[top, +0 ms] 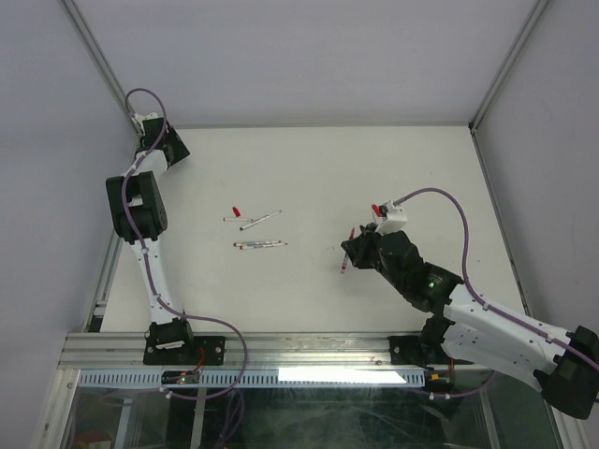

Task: Insert the pens into the pen caps
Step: Pick up the pen cap from the center of the board.

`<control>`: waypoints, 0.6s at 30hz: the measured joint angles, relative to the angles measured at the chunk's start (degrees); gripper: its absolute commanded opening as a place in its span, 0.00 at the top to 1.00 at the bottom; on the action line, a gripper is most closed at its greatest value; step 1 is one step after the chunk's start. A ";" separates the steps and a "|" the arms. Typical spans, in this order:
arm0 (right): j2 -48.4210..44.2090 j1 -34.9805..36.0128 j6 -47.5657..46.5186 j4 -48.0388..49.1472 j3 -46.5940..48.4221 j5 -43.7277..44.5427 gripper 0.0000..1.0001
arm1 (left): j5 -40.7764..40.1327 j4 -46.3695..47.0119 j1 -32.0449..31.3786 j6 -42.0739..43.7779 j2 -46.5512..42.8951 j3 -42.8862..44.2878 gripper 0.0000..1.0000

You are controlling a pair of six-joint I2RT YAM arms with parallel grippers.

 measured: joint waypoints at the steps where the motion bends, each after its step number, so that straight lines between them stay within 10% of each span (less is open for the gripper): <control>1: 0.15 0.00 -0.02 -0.04 0.00 0.00 1.00 | -0.07 0.07 0.00 -0.02 0.70 0.31 0.47; 18: 0.59 0.00 0.00 -1.05 -0.11 -0.15 1.00 | -1.44 -2.75 0.00 0.07 6.73 11.21 0.49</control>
